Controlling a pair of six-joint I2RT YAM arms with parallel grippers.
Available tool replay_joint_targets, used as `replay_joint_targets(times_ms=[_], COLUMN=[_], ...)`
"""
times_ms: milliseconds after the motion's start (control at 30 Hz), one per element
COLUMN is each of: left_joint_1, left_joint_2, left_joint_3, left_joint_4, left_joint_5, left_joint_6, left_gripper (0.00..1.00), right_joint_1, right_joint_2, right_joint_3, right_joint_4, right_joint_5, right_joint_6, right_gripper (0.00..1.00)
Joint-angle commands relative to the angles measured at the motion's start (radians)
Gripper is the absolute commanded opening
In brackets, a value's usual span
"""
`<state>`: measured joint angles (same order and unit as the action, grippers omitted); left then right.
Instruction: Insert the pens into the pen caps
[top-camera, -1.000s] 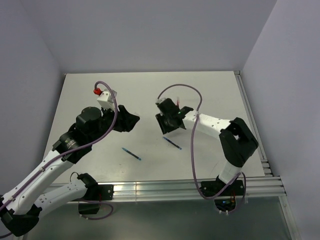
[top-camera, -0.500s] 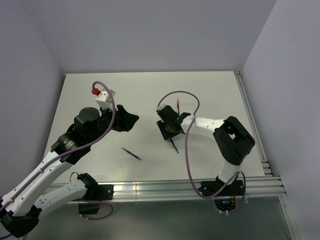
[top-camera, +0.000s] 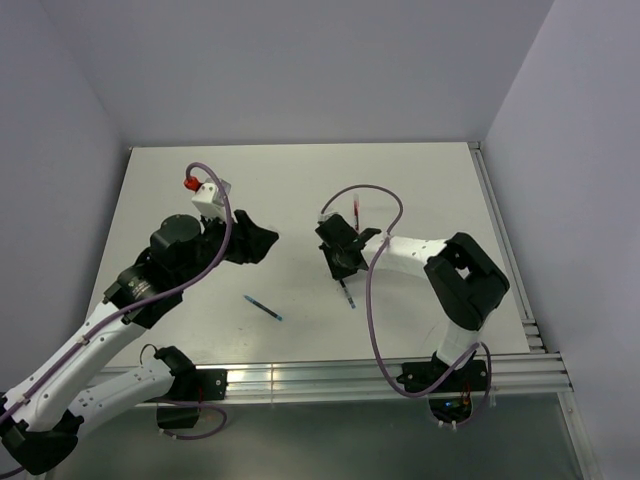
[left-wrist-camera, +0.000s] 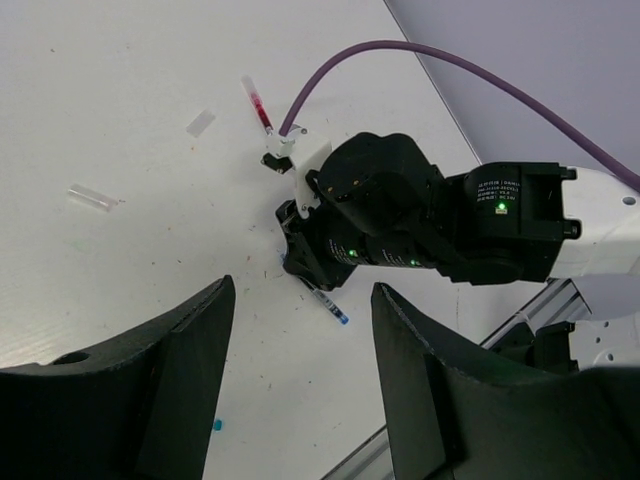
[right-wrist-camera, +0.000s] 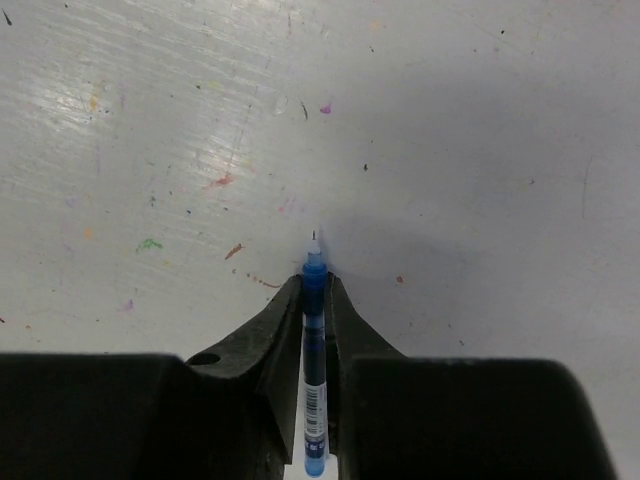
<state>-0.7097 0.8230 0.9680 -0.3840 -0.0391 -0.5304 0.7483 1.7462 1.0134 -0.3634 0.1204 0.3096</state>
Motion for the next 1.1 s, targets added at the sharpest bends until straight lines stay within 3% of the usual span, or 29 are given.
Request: replay_joint_targets(times_ms=[0, 33, 233, 467, 667, 1067], left_joint_1=[0.006, 0.004, 0.015, 0.075, 0.119, 0.125], left_joint_2=[0.002, 0.002, -0.025, -0.053, -0.041, 0.013], left_joint_3=[-0.015, -0.028, -0.113, -0.265, -0.318, -0.319], left_joint_4=[0.023, 0.025, 0.164, 0.435, 0.563, 0.617], left_joint_5=[0.004, -0.002, 0.069, 0.272, 0.375, 0.418], left_joint_6=[-0.029, -0.039, -0.112, -0.25, -0.321, -0.352], left_gripper=[0.62, 0.62, 0.6, 0.64, 0.66, 0.66], right_joint_1=[0.034, 0.037, 0.049, 0.046, 0.042, 0.02], right_joint_2=[-0.001, 0.001, -0.046, -0.266, -0.347, -0.442], right_joint_3=[-0.042, -0.042, -0.052, 0.129, 0.192, 0.131], right_joint_4=[-0.006, -0.003, 0.021, 0.069, 0.174, 0.36], right_joint_5=[-0.06, -0.07, -0.103, -0.116, -0.212, -0.28], right_joint_6=[0.058, 0.066, 0.137, 0.265, 0.364, 0.511], right_gripper=[0.14, 0.0, 0.0, 0.0, 0.0, 0.0])
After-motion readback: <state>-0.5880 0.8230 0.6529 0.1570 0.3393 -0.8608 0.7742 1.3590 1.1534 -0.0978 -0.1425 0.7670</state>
